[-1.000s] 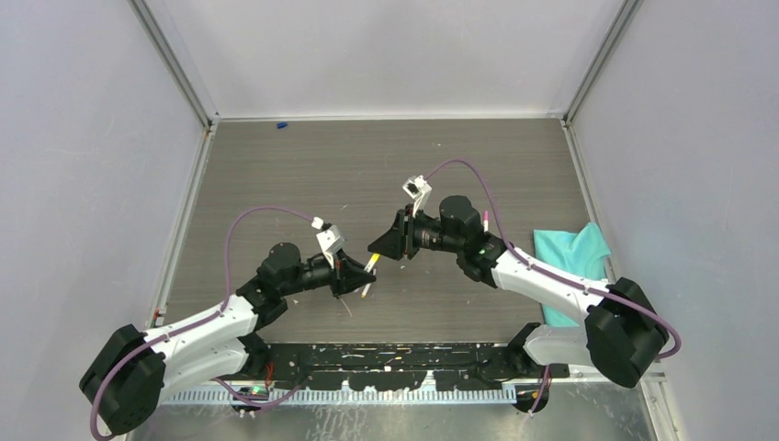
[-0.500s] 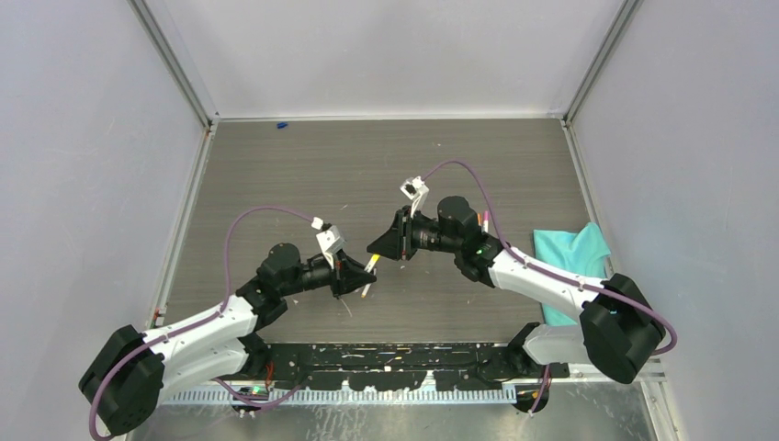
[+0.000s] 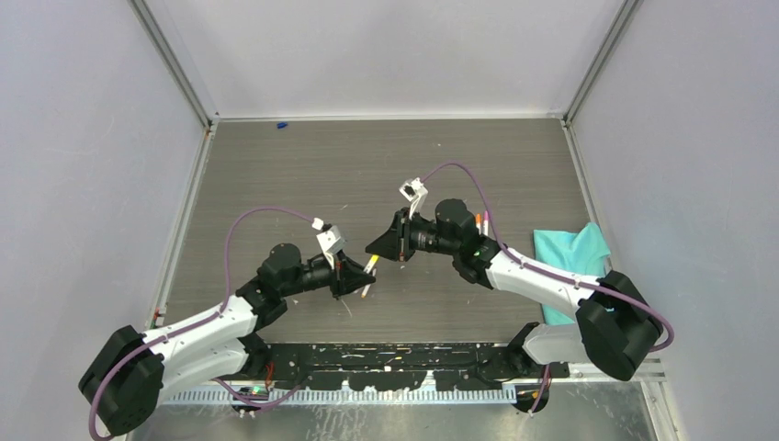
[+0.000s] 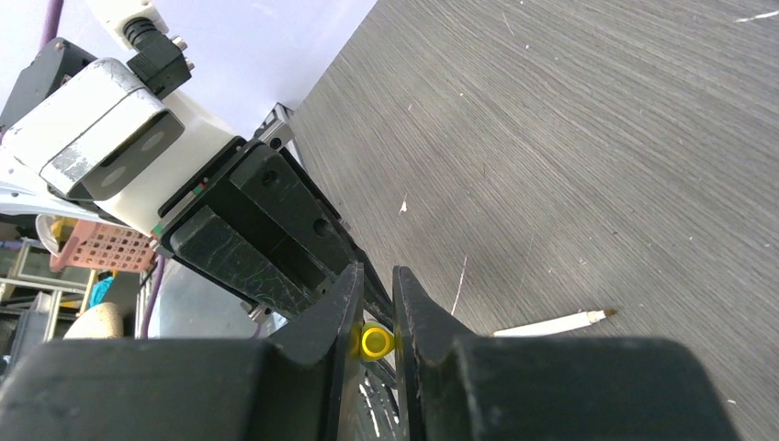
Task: Insert the pens into the pen caps
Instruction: Press the pen cap onto the pen, then place the pen at the center of the board.
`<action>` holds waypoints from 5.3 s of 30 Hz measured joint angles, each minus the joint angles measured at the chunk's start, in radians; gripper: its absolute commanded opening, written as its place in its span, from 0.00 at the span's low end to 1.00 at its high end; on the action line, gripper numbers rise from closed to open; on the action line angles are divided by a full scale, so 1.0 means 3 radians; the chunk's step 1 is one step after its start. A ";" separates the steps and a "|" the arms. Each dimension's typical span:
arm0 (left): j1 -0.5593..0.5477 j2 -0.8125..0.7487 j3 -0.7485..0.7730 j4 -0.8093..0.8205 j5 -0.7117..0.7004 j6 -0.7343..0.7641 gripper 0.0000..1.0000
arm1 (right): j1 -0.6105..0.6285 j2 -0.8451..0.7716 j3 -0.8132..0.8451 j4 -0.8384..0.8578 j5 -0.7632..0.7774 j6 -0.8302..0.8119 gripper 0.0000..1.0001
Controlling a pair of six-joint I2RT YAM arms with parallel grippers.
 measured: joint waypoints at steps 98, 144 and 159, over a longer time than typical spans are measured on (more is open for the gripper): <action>0.0209 -0.0450 -0.0399 -0.0796 0.0459 -0.0374 0.00 | 0.0848 0.0936 -0.1045 0.2403 0.1101 0.1255 0.01; 0.0426 -0.0971 0.0064 -0.0675 -0.0020 -0.0813 0.03 | 0.0805 0.0034 0.0657 -0.0889 0.1377 0.0211 0.45; 0.0431 -0.1194 0.0271 -0.1162 -0.0153 -0.0838 0.94 | 0.0744 0.0122 0.0954 -0.1310 0.1638 -0.0078 0.01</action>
